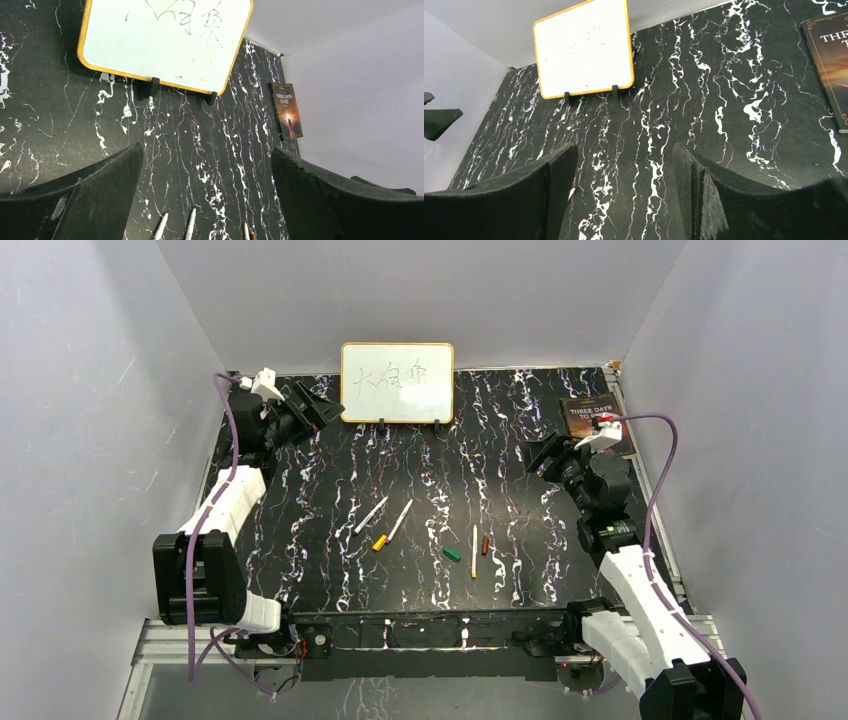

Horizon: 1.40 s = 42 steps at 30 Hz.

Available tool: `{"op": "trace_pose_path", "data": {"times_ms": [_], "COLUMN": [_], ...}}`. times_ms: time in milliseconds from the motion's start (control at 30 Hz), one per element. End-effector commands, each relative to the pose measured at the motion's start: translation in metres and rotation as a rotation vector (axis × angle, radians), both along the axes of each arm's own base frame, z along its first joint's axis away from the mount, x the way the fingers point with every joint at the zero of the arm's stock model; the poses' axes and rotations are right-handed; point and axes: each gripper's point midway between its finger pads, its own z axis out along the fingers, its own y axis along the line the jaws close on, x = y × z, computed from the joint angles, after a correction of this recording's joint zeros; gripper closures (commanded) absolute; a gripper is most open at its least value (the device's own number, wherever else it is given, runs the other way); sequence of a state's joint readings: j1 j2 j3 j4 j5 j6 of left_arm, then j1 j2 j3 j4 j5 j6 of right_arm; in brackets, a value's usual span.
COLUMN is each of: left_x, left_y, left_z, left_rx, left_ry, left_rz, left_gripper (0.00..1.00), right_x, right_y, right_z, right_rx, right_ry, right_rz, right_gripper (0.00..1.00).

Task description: Insert the pens into the pen caps

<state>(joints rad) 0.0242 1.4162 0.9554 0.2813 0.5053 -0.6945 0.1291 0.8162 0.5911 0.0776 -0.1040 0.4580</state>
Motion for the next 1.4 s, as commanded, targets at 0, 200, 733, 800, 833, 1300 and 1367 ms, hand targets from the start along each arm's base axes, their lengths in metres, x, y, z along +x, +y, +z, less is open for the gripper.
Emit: {"op": "trace_pose_path", "data": {"times_ms": [0,200,733,800,833,1300,1367], "left_x": [-0.003,-0.012,-0.061,-0.059,-0.055,-0.068,-0.078], "left_y": [-0.001,-0.029,-0.097,-0.08,-0.075,-0.103,-0.114], "left_z": [0.02,0.026,-0.073,-0.09,-0.093,-0.097,-0.099], "left_rx": [0.006,0.025,0.898,1.023,1.047,0.805,0.772], "left_ry": [-0.059,-0.117,0.083,0.194,0.23,0.213,0.188], "left_rz": [-0.023,-0.132,-0.127,-0.068,-0.026,-0.272,-0.306], "left_gripper": [0.02,0.09,0.46,0.4,0.38,0.4,0.51], "right_x": [0.007,0.007,0.002,0.0,-0.004,-0.043,-0.037], "right_y": [-0.001,0.007,0.01,0.02,0.029,0.108,0.106], "right_z": [0.011,0.004,-0.033,-0.04,-0.054,-0.087,-0.087], "right_rx": [-0.006,0.036,0.018,0.005,-0.016,-0.137,-0.165], "right_ry": [-0.038,-0.038,0.114,0.171,0.234,0.375,0.371], "right_rz": [-0.005,0.03,0.048,0.096,0.13,0.186,0.175], "right_gripper": [0.31,0.29,0.33,0.33,0.26,0.44,0.4]}}
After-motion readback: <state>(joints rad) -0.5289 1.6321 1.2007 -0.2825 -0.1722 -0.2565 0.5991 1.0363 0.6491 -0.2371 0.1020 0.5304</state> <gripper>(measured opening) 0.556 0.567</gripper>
